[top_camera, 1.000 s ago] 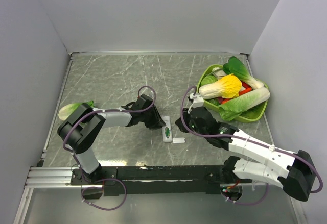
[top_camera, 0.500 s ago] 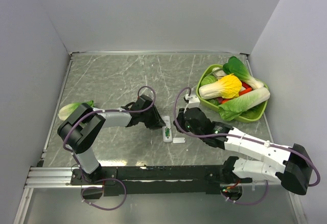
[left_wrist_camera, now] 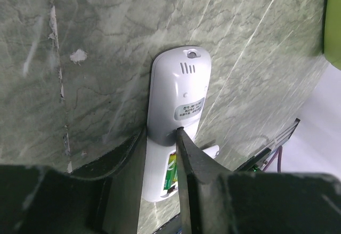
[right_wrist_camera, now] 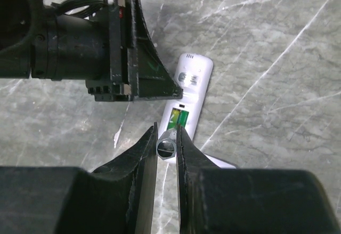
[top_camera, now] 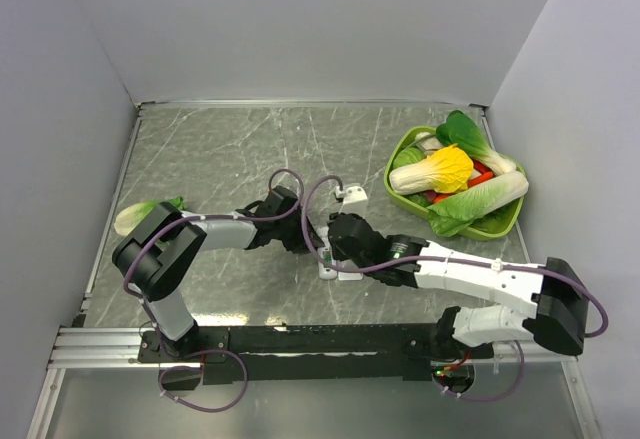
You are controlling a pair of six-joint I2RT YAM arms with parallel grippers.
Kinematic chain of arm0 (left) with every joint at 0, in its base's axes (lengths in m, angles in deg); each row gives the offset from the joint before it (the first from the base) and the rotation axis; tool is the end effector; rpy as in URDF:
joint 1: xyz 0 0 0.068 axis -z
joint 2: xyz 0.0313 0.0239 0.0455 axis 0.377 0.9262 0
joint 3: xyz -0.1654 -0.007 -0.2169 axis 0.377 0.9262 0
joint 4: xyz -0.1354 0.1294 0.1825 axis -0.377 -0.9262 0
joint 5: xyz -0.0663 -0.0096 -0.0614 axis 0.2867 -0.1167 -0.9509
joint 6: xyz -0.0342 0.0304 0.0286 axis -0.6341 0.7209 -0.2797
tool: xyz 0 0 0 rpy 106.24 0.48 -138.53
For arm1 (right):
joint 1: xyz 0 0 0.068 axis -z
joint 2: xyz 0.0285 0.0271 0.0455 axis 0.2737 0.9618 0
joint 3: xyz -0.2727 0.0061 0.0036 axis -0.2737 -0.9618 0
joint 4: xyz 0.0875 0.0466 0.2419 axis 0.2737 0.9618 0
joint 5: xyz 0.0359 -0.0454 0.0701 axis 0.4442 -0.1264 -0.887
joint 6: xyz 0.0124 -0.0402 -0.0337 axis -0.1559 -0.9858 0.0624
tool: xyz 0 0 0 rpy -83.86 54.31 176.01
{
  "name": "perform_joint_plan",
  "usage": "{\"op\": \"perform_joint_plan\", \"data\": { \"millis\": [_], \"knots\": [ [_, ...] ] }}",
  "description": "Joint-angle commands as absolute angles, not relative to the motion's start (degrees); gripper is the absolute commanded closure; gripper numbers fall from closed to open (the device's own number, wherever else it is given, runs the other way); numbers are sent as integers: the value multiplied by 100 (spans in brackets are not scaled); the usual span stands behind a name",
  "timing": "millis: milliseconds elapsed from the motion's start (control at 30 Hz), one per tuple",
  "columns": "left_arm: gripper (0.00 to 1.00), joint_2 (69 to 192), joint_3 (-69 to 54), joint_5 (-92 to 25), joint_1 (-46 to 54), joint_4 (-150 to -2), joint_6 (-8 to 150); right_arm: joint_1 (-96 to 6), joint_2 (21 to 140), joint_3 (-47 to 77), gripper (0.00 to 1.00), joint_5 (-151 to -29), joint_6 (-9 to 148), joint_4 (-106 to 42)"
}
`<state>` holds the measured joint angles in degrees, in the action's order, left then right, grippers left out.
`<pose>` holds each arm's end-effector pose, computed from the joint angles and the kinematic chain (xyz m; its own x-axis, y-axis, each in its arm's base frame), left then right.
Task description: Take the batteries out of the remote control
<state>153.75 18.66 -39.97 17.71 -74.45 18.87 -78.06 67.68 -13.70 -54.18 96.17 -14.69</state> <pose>0.2454 -0.2166 0.1351 -0.9262 -0.3568 -0.1220 -0.1866 0.7147 -0.6741 0.1337 0.2174 0.2581 -0.5818 -0.0631 -0.8108 -0.3477 0.9206 0.1779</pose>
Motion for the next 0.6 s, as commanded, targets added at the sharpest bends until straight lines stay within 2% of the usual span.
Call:
{"op": "perform_joint_plan", "data": {
  "millis": [0, 433, 567],
  "knots": [
    [68, 15481, 1994, -4129, 1811, -7374, 1813, -8118, 7232, -1023, 100, -4849, 9552, -1190],
    [69, 15507, 2064, -4156, 1819, -7330, 1760, -8628, 7822, -1014, 100, -4682, 9859, -1085],
    [69, 15490, 2064, -4138, 1819, -7391, 1760, -8646, 7526, -1286, 100, -4419, 10255, -935]
  ]
}}
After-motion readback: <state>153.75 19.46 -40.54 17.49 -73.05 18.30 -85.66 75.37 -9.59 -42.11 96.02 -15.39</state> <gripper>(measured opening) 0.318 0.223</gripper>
